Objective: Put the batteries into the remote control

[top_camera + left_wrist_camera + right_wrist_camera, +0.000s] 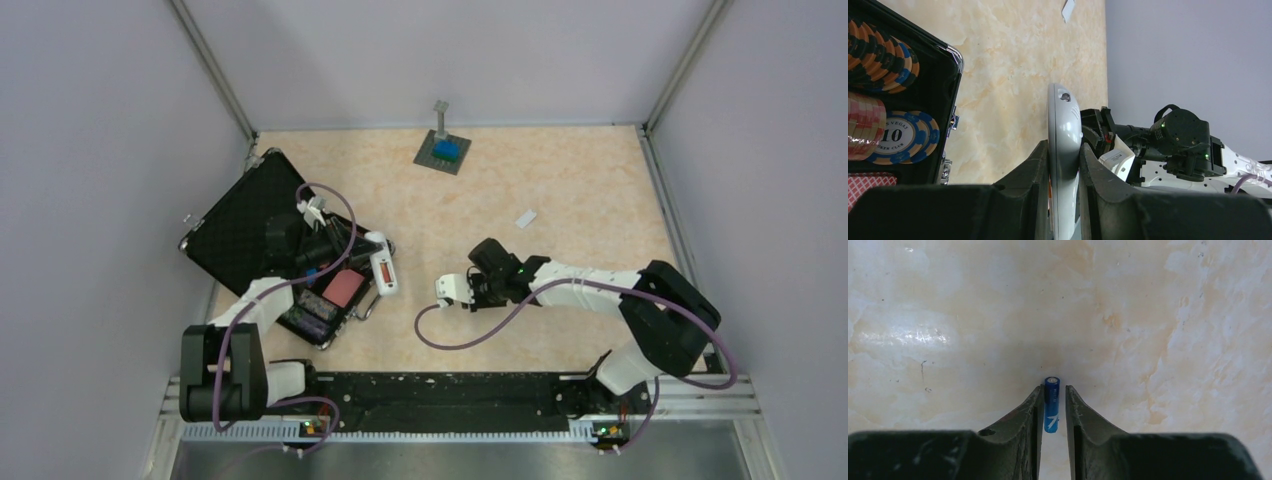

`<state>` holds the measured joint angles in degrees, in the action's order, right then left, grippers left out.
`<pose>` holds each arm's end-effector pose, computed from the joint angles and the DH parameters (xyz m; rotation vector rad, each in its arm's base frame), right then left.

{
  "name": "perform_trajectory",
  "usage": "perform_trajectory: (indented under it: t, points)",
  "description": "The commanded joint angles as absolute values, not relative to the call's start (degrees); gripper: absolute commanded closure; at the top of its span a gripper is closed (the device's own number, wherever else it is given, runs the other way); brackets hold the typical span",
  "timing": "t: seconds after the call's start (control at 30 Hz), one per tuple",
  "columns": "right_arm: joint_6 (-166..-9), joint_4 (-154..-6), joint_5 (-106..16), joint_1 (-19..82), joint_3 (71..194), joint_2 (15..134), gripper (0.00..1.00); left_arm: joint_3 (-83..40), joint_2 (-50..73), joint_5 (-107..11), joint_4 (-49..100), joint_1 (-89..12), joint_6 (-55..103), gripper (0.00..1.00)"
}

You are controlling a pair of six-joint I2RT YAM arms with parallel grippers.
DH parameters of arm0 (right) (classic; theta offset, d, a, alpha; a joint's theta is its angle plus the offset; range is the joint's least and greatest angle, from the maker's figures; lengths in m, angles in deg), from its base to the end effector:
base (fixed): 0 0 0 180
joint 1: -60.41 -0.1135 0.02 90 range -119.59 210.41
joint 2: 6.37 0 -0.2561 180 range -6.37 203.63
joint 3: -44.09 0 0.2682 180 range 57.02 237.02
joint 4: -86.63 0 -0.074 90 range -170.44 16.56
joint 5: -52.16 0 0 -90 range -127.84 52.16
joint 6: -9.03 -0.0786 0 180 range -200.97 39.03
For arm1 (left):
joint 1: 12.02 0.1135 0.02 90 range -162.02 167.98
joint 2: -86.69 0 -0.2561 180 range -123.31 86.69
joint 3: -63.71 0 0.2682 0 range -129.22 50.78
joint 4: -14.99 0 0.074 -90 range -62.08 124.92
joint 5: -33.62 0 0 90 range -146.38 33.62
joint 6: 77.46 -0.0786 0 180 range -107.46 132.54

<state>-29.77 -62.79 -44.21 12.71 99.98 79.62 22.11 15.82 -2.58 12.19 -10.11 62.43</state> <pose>0.2013 0.2341 0.1018 -2.0189 1.6770 0.1250 0.2798 -0.0541 0.1707 -0.3147 2.1157 -1.4596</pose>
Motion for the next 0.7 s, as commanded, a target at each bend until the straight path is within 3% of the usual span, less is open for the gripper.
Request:
perform_trajectory:
  t: [0.0, 0.4, 0.43, 0.5, 0.53, 0.67]
  points:
    - [-31.83, -60.18, -45.42, 13.43, 103.88, 82.36, 0.79, 21.79, 16.71, -1.09, 9.17, -9.78, 62.43, 1.00]
    - [-32.18, -55.64, -46.66, 14.51, 104.95, 84.03, 0.71, 21.61, 17.77, -2.06, 11.10, -9.56, 61.11, 1.00]
    - [-31.81, -55.19, -46.93, 14.53, 105.17, 84.25, 0.75, 21.60, 17.91, -2.06, 11.25, -9.50, 61.03, 1.00]
    - [-31.42, -54.44, -47.25, 14.70, 105.79, 84.83, 0.95, 21.69, 18.14, -2.16, 11.49, -9.50, 60.90, 1.00]
    - [-31.51, -53.89, -47.50, 14.64, 106.32, 85.34, 1.00, 21.69, 18.20, -2.17, 11.60, -9.40, 60.85, 1.00]
    - [-33.81, -53.08, -48.32, 14.74, 109.18, 86.39, 1.00, 21.69, 18.61, -2.25, 11.98, -9.39, 60.69, 1.00]
